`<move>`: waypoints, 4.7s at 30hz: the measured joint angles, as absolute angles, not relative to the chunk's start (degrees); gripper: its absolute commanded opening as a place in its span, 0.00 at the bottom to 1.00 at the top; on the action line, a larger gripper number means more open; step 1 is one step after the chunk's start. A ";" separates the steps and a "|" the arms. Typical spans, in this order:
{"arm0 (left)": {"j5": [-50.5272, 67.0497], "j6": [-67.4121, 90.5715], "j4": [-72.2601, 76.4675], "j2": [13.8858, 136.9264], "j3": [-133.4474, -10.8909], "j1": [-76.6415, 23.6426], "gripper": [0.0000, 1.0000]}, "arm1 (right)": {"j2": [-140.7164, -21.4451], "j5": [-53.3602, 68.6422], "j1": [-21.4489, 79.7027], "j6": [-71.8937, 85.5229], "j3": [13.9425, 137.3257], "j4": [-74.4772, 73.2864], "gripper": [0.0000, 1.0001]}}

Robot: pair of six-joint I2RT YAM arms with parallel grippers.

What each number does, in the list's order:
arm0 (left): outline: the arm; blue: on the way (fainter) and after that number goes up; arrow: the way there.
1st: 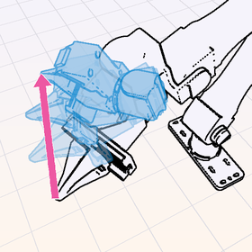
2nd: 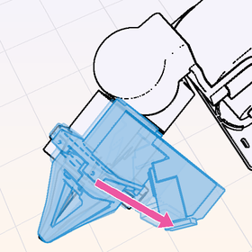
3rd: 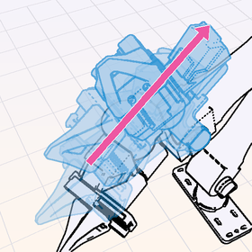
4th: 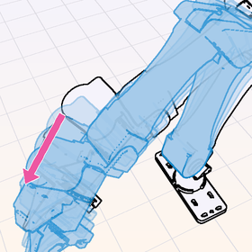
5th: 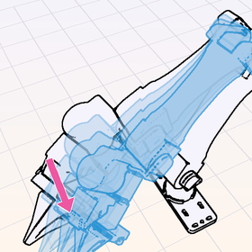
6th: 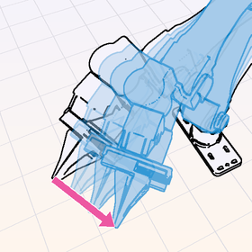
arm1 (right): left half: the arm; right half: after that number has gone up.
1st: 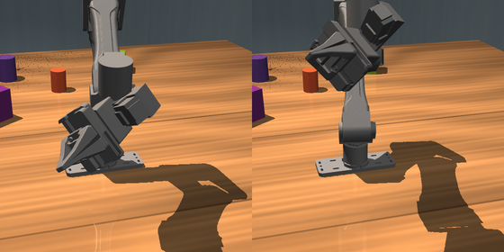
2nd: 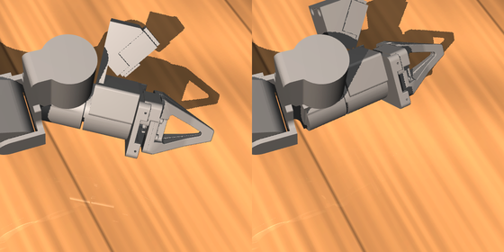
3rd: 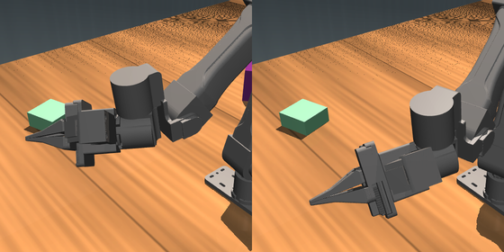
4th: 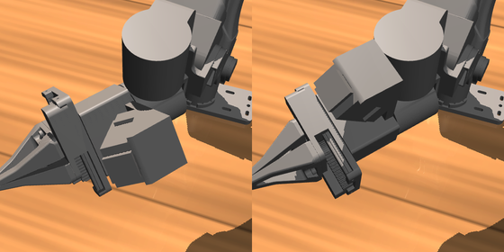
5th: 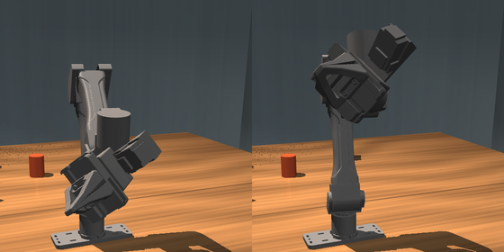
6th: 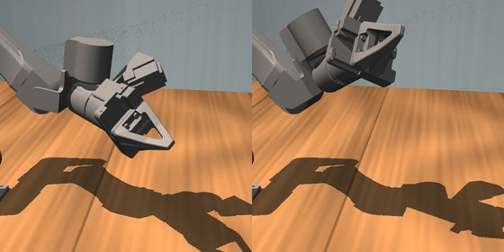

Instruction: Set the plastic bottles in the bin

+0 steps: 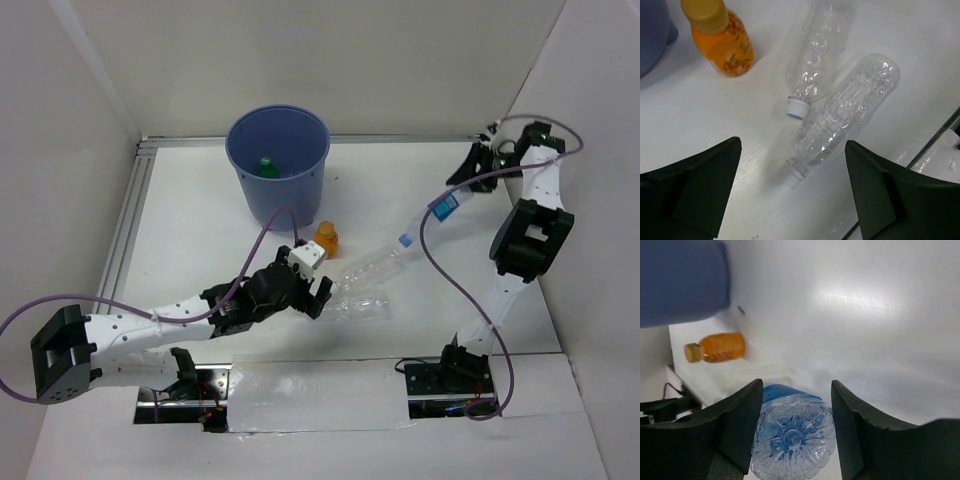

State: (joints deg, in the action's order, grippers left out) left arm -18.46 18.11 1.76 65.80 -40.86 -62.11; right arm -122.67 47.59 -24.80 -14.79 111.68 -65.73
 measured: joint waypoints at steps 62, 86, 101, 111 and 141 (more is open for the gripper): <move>-5.21 3.33 9.47 96.03 -47.77 -65.89 0.14 | -95.26 46.48 -1.10 -14.26 80.40 -30.09 0.99; -22.41 1.26 -1.43 63.94 -71.88 -50.65 0.00 | -88.64 54.50 -16.27 -46.04 71.50 -43.51 0.66; -31.92 4.97 -1.72 90.61 -82.26 -30.44 0.99 | -78.83 54.04 -0.43 -81.41 63.16 -49.12 1.00; -31.59 6.87 -5.10 84.29 -87.13 -34.81 0.99 | -91.39 44.03 10.68 -108.75 64.51 -54.30 1.00; -29.67 36.18 9.32 76.31 -36.16 -59.05 1.00 | -91.42 50.28 13.28 -56.75 102.30 -26.06 0.38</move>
State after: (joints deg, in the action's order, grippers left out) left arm -29.67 36.18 9.32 76.31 -36.16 -59.05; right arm -91.42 50.28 13.28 -56.75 102.30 -26.06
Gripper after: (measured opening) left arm 0.997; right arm 0.505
